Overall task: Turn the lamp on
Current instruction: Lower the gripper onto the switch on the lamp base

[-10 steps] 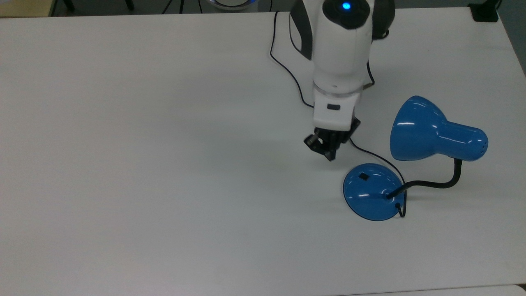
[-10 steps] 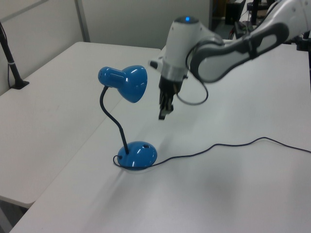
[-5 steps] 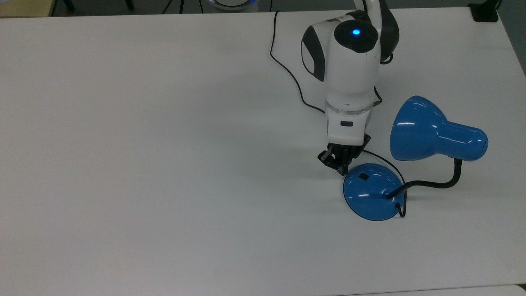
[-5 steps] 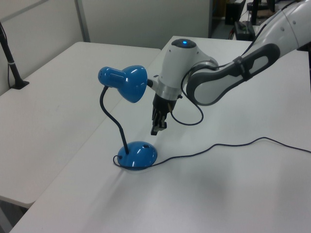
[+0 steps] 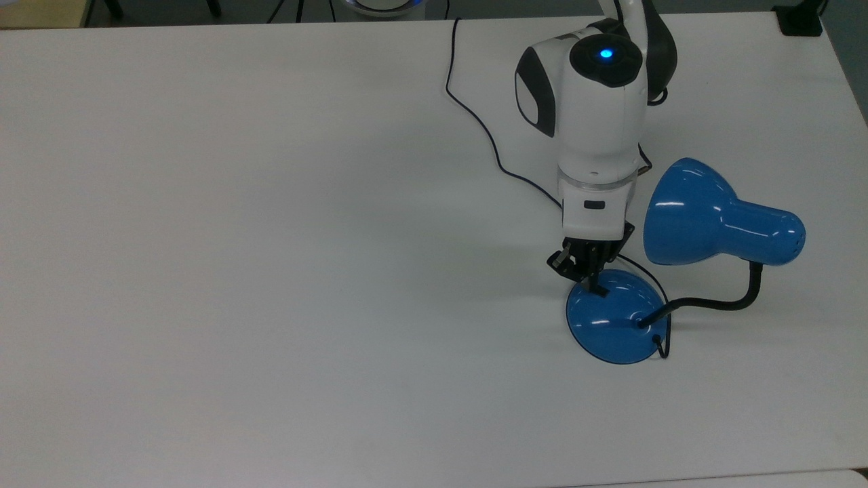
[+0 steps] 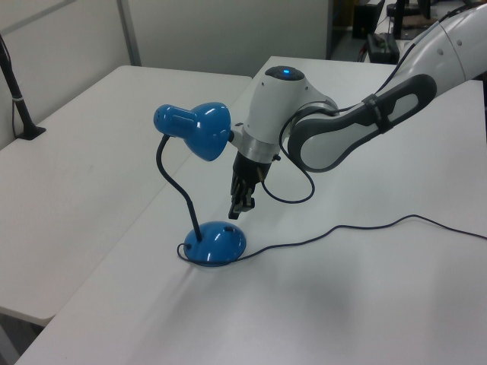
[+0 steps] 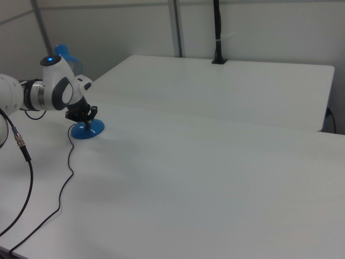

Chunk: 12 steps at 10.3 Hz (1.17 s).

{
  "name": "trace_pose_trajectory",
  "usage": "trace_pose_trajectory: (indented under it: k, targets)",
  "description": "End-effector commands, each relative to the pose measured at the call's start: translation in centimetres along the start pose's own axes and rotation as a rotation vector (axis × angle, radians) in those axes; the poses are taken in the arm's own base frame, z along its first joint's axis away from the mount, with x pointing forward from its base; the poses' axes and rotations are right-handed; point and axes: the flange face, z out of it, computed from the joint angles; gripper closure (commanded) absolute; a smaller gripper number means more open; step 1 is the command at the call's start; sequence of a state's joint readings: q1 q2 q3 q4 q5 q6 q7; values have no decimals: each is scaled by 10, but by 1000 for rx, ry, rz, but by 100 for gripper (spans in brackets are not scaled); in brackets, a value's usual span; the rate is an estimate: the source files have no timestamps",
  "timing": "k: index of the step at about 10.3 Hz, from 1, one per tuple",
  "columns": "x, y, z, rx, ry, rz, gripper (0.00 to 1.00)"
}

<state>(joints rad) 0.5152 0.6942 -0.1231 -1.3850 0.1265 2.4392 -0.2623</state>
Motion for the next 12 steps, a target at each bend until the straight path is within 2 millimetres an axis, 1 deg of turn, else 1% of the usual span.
trace_pose_trajectory:
  k: [1, 2, 3, 4, 7, 8, 10, 12]
  targets:
    - [6, -11, 6, 0, 13, -2, 100]
    - [4, -12, 13, 1, 6, -4, 100]
    - [8, -16, 13, -1, 20, -8, 100]
    - [7, -16, 18, -5, 28, -4, 100]
    - [10, -15, 20, -15, 60, 2, 100]
    - [9, -17, 25, -15, 57, 0, 100]
    - [14, -21, 27, -16, 65, -10, 100]
    - [12, -25, 31, -16, 58, -26, 100]
